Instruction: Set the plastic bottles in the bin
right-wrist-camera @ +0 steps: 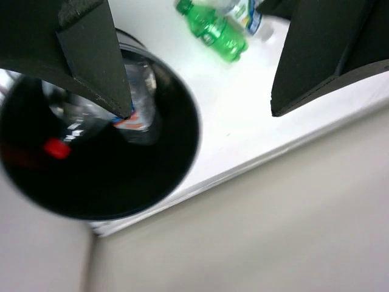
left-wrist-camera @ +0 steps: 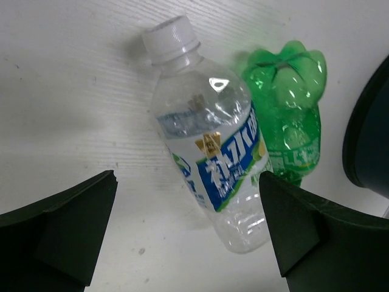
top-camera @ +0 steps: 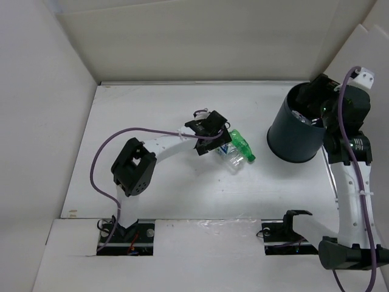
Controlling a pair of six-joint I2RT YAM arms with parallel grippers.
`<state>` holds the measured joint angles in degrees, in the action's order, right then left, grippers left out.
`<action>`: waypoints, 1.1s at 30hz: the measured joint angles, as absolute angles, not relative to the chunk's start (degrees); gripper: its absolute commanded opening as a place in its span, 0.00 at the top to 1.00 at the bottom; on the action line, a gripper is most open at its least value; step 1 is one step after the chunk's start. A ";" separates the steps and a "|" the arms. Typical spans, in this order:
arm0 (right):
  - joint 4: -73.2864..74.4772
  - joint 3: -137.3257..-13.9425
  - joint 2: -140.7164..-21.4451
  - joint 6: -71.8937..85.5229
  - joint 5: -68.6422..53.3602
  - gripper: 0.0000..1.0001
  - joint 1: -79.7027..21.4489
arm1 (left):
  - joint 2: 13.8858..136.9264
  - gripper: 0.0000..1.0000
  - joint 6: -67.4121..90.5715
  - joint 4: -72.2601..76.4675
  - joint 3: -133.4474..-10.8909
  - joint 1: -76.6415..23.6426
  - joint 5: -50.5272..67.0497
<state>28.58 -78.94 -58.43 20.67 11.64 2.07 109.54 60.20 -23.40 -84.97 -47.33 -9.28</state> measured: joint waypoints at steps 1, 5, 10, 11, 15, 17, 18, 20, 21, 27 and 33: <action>27.86 -78.17 -58.33 20.23 9.02 0.01 2.04 | 110.61 0.00 60.38 -23.31 -85.34 -47.03 -9.17; 26.57 -75.53 -58.52 19.18 1.83 0.01 0.82 | 114.41 0.00 61.10 -23.22 -87.64 -45.43 -8.95; 26.04 -73.93 -58.41 18.68 -1.83 0.01 -1.56 | 118.65 0.00 62.06 -22.90 -92.66 -44.51 -8.60; 25.87 -73.93 -58.37 18.55 -2.04 0.01 -2.00 | 119.44 0.00 62.24 -22.81 -93.34 -44.53 -8.43; 25.06 -73.49 -57.87 17.65 -2.22 0.01 -3.73 | 121.93 0.00 63.26 -22.59 -94.04 -44.62 -7.51; 24.86 -73.12 -57.67 17.41 -2.17 0.01 -4.62 | 122.85 0.02 63.83 -22.50 -94.15 -44.62 -6.98; 24.88 -73.08 -57.67 17.30 -2.17 0.01 -4.99 | 122.83 0.03 64.14 -22.20 -94.21 -44.62 -6.46; 24.82 -72.84 -57.67 17.23 -2.17 0.01 -5.50 | 122.89 0.11 64.58 -21.23 -94.00 -44.62 -5.85; 24.77 -72.64 -57.65 17.21 -2.15 0.01 -5.82 | 122.80 0.33 64.82 -20.82 -93.65 -44.60 -5.58; 23.62 -70.70 -57.41 15.86 -4.19 0.01 -8.71 | 119.79 1.00 65.84 -17.37 -89.36 -44.51 -4.86; 18.68 -66.50 -58.11 12.78 -16.08 0.01 -13.50 | 113.21 1.00 62.00 -19.42 -83.00 -43.72 -8.88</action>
<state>18.68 -66.50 -58.11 12.78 -16.08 -13.50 113.21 62.00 -19.42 -83.00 -43.72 -8.88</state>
